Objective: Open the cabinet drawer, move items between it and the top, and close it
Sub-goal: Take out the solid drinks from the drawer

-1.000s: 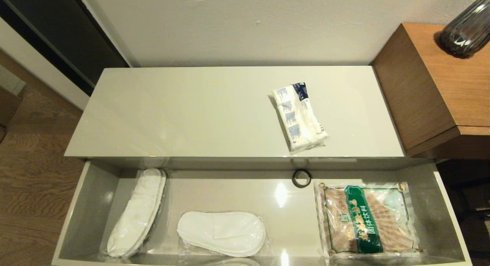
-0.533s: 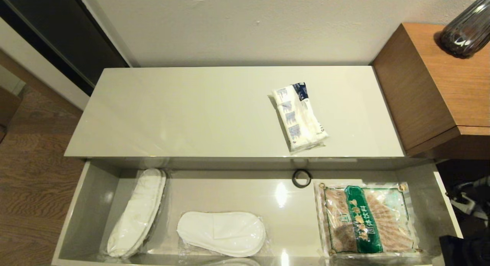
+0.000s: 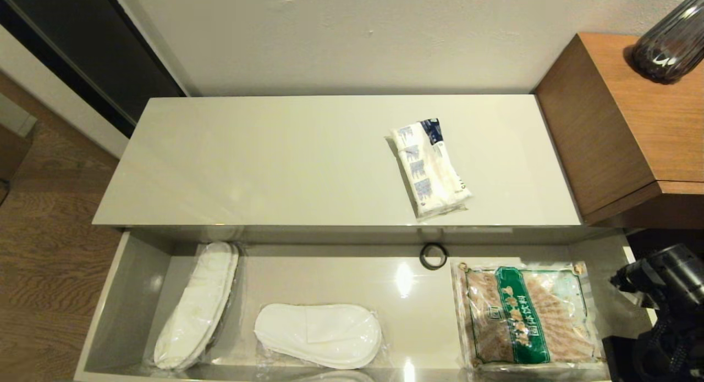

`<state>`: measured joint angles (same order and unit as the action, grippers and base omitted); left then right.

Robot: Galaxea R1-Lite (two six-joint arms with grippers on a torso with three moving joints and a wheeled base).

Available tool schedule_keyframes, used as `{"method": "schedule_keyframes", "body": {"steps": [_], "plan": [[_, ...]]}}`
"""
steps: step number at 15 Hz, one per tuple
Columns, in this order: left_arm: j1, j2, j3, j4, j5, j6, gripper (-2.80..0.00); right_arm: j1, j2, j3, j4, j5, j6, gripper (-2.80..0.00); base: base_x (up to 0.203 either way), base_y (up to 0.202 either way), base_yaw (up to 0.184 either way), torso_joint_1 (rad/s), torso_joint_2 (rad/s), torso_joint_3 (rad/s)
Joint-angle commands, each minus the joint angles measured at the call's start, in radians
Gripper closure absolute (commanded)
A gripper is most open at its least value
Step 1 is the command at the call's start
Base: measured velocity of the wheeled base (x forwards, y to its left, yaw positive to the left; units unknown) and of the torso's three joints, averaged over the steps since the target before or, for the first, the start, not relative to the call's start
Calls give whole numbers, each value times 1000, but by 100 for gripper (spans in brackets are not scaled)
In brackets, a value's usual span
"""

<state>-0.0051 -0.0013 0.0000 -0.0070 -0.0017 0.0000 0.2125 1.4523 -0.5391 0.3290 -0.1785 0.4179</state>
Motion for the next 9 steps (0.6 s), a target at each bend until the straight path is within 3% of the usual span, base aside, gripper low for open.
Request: {"method": "schedule_keyframes", "body": {"steps": [1, 7, 9], "plan": [[0, 1, 0, -1, 0, 0, 0, 5, 68, 0, -31, -19, 0, 0, 0, 0, 0, 0, 0, 0], [0, 1, 0, -1, 0, 0, 0, 97, 135, 1, -83, -45, 2, 0, 0, 0, 0, 0, 0, 0], [0, 1, 0, -1, 0, 0, 0, 111, 183, 42, -167, -50, 4, 0, 0, 0, 0, 0, 0, 0]]}}
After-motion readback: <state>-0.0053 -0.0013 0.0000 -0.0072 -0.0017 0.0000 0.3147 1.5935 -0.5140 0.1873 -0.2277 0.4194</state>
